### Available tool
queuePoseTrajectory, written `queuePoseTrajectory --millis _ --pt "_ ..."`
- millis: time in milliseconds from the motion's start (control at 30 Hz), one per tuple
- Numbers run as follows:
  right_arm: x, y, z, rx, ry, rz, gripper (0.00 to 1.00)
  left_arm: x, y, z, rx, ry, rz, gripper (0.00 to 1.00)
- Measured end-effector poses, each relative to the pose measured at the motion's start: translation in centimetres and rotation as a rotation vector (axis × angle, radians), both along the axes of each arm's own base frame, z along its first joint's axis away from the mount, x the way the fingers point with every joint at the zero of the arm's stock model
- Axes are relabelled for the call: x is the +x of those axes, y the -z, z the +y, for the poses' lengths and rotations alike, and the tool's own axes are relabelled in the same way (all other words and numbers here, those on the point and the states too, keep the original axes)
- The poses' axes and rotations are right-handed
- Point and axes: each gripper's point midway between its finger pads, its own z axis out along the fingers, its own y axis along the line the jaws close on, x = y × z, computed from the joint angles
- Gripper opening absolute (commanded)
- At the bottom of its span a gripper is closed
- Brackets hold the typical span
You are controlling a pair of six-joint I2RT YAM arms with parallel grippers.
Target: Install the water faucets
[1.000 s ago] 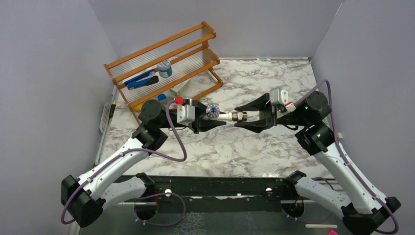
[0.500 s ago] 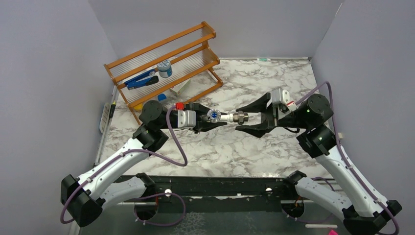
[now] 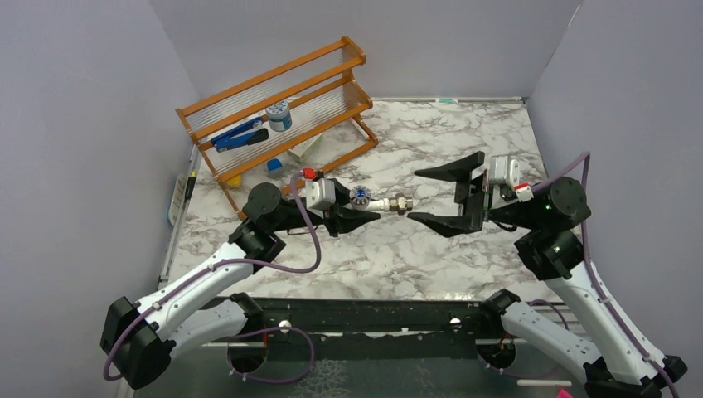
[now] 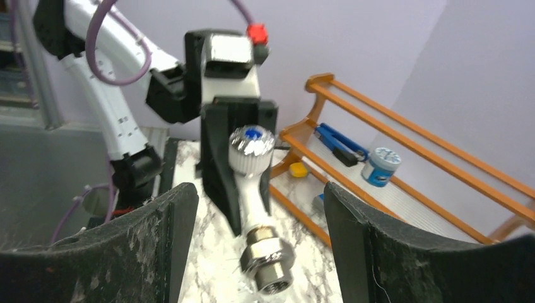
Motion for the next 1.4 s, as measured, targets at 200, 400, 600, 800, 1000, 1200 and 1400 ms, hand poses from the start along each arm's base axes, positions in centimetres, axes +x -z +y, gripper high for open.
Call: queuePoseTrajectory --millis 200,400,600,800,1000,1200,1400 --pt "3.3 -0.7 -0.9 0.071 0.188 0.059 0.78 0.0 4.4 0.2 0.047 -0.015 0.219 0.0" --pt "7.2 2.0 -1.2 0.037 0.342 0.177 0.78 0.2 8.8 0.7 0.078 -0.078 0.452 0.0" --pt "9.5 5.2 -1.8 -0.017 0.458 0.274 0.88 0.4 13.2 1.3 0.128 -0.143 0.612 0.0" --pt "11.8 9.0 -2.2 -0.093 0.568 0.423 0.94 1.4 15.6 1.4 0.157 -0.207 0.737 0.0" --pt "12.7 13.3 -2.8 -0.114 0.653 0.575 1.0 1.9 19.4 2.0 0.215 -0.269 0.837 0.0" --pt "12.6 16.5 -2.9 -0.139 0.671 0.674 1.0 2.2 23.5 2.3 0.308 -0.312 0.926 0.0" --pt "12.6 16.6 -2.9 -0.134 0.676 0.691 1.0 2.4 27.4 2.5 0.41 -0.332 1.004 0.0"
